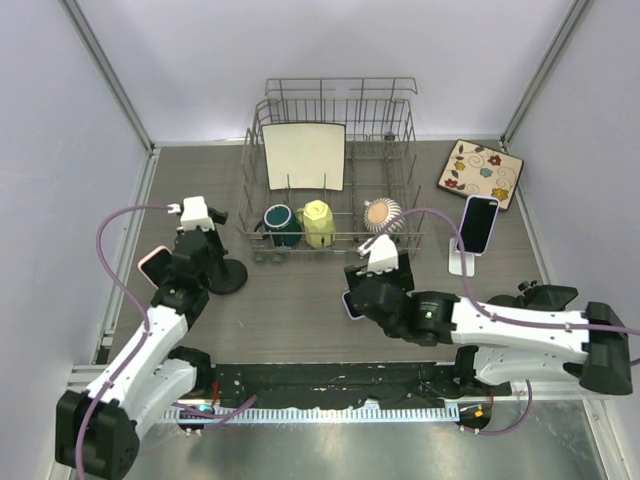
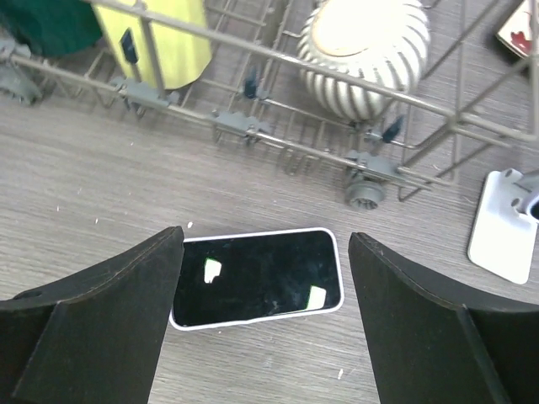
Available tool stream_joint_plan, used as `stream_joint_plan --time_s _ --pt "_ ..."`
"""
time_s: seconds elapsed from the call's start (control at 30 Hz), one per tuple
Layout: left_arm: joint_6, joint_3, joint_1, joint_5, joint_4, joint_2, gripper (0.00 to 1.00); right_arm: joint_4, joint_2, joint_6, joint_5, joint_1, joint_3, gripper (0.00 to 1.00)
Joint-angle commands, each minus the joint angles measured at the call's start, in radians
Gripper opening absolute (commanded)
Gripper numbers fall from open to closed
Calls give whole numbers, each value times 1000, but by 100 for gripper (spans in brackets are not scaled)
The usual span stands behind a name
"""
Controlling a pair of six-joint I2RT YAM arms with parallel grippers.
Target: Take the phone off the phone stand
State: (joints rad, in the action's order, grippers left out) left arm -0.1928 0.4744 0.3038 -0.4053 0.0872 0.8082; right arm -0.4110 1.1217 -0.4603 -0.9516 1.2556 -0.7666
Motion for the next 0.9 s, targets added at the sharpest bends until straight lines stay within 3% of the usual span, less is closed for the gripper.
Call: stream_joint_plan --time_s 0.0,0.2,0.53,0.7,0.87 --pt "42 105 -104 127 224 107 0 38 -147 -49 -130 -1 55 90" --pt "61 222 -198 169 379 344 0 29 -295 -41 -145 -1 92 92" --pt "27 452 -249 223 496 718 0 -72 -319 -100 -156 -1 73 92" --pt "-5 416 -249 241 552 767 2 -80 -321 -104 -159 -1 75 92" --pt "-10 340 -249 255 533 706 9 -83 -323 -110 -174 -1 79 92"
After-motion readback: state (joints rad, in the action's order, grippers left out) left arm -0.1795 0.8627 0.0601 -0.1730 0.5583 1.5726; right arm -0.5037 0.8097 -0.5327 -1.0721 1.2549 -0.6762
